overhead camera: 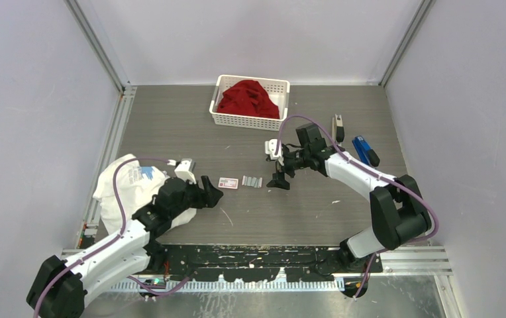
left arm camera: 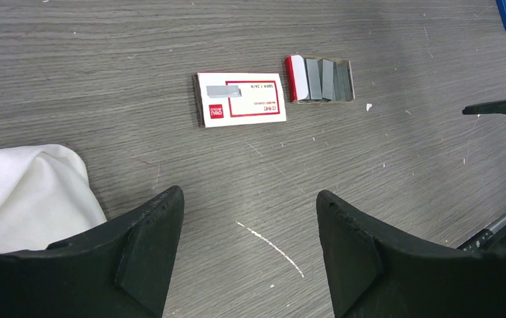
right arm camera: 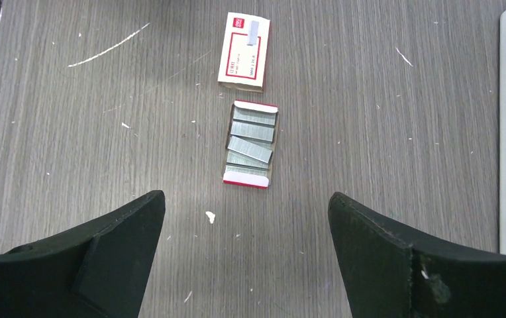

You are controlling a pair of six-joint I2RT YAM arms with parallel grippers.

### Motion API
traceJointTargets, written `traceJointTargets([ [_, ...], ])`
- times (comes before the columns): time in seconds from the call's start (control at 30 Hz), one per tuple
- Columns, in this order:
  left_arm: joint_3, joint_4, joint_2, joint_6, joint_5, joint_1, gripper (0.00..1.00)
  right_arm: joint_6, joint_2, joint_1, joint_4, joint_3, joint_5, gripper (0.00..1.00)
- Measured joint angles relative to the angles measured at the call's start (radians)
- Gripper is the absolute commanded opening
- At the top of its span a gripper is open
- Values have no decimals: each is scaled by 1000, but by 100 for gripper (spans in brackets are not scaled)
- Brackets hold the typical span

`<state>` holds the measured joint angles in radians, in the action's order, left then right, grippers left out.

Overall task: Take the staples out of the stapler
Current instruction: Close the staple box at the center of the board.

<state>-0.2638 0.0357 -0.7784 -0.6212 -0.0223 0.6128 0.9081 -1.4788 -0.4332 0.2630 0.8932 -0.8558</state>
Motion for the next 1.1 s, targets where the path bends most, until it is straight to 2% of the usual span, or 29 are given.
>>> traceJointTargets([
  [1.1,8,21,-18,0,-2,0,73,62,-33,-68,8,0,95,97],
])
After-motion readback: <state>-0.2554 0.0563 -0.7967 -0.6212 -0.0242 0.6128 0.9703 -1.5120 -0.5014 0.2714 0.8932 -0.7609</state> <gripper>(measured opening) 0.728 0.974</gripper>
